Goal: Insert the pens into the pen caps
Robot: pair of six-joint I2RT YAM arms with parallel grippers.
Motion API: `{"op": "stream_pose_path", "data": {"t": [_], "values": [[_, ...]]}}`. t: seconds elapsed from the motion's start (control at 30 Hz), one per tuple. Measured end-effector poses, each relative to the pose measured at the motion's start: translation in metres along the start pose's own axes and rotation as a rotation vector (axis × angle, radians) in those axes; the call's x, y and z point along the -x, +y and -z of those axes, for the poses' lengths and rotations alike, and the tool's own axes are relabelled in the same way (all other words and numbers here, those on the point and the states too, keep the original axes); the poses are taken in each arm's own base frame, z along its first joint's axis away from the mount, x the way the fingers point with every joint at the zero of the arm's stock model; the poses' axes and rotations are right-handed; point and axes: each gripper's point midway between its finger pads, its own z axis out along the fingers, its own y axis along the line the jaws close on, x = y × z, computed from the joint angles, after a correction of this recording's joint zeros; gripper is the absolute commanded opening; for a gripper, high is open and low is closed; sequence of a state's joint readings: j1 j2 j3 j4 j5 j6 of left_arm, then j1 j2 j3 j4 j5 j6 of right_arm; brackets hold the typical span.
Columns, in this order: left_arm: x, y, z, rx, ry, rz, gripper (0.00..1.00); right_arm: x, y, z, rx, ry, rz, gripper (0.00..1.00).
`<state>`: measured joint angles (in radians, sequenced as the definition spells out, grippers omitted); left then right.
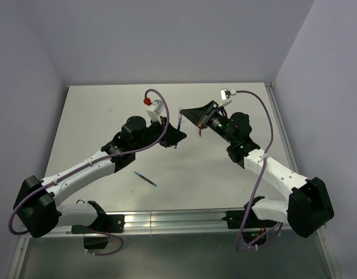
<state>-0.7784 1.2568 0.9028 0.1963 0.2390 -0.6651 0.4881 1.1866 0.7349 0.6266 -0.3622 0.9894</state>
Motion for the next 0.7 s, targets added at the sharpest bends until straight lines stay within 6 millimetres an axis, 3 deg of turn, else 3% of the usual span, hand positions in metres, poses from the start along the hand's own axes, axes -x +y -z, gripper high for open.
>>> {"op": "stream_pose_path", "data": {"t": [0.7], "values": [[0.010,0.005,0.019,0.057,-0.060,-0.042,0.00,-0.013,0.020,-0.008,0.031,0.018,0.095,0.00]]}}
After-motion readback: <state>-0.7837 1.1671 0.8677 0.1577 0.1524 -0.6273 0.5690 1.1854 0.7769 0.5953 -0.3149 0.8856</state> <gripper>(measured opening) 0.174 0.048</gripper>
